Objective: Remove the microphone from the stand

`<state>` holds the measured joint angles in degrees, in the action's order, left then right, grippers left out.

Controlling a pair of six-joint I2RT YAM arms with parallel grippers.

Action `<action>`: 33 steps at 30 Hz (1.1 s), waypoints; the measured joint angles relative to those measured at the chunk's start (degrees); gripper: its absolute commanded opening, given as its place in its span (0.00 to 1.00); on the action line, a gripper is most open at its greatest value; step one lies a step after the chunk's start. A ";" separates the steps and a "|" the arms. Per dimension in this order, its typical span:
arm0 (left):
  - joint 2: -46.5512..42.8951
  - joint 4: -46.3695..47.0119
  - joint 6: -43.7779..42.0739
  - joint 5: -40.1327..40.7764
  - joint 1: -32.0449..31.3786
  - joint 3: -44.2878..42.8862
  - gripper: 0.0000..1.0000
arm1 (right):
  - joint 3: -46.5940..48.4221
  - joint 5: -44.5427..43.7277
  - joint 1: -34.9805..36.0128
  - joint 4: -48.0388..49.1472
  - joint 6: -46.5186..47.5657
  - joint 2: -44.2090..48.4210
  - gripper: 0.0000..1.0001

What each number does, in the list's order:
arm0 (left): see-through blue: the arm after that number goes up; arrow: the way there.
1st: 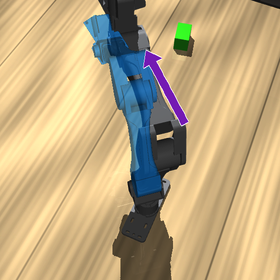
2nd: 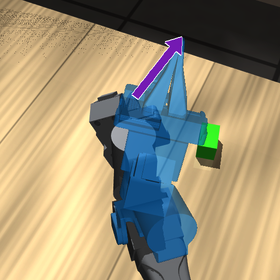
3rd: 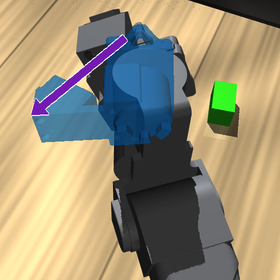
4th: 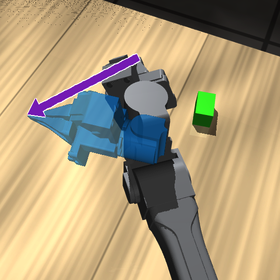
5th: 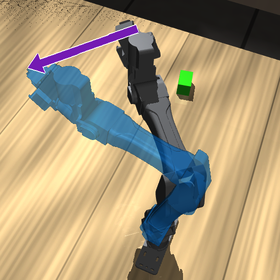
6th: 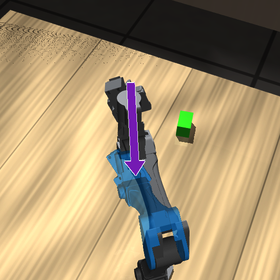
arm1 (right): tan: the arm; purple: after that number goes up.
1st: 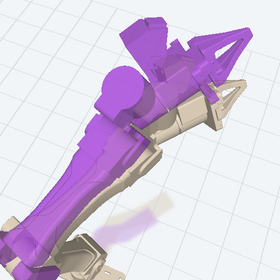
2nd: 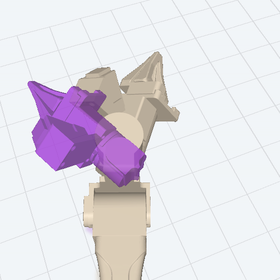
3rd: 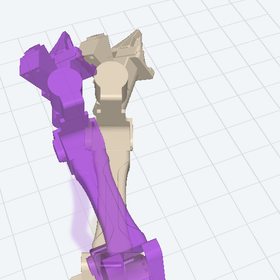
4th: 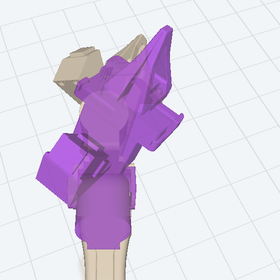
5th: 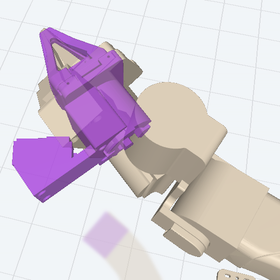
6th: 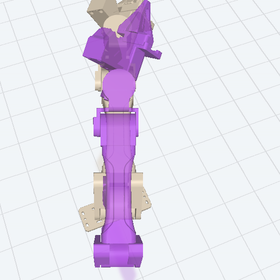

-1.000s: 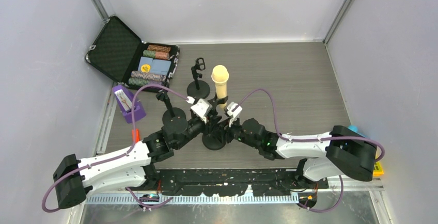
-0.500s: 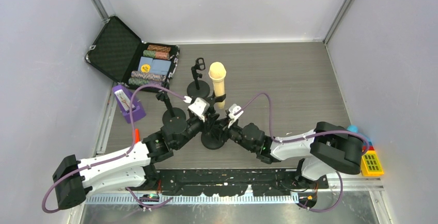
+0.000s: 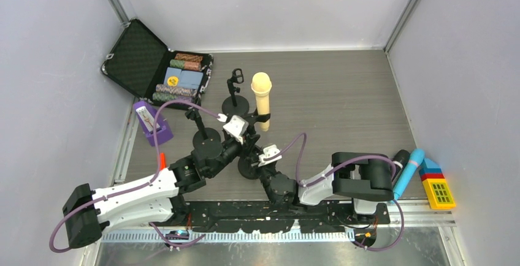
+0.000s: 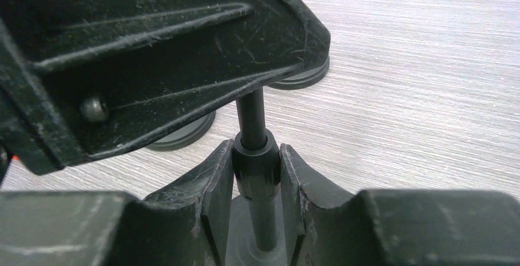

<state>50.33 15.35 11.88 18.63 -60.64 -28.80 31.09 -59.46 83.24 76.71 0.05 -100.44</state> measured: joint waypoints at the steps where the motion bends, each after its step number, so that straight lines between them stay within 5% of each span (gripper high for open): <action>1: -0.02 -0.02 0.02 0.02 0.00 0.00 0.00 | 0.13 -0.70 0.26 0.04 0.17 -0.09 0.10; 5: -0.37 -0.39 0.11 -0.13 0.00 0.00 0.00 | -1.79 1.16 -0.28 0.66 -0.70 1.11 0.66; 9: -0.74 -0.85 0.09 0.09 -0.09 0.00 0.00 | -8.20 9.68 -4.39 -1.42 -6.43 7.89 0.82; 20: -1.77 -2.29 0.22 0.44 -0.11 -0.02 0.00 | -12.11 39.32 -15.96 -13.92 -15.56 19.50 0.53; 29: -1.88 -2.45 0.20 0.44 -0.11 -0.02 0.00 | -11.56 46.58 -17.79 -16.00 -16.28 19.80 0.40; 33: -1.88 -2.43 0.17 0.48 -0.09 -0.02 0.00 | -10.62 47.45 -17.92 -17.03 -15.28 19.50 0.19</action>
<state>48.45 12.93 12.05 19.11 -60.73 -28.82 20.47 -12.01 65.32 59.68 -15.22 -80.95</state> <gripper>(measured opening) 0.178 0.371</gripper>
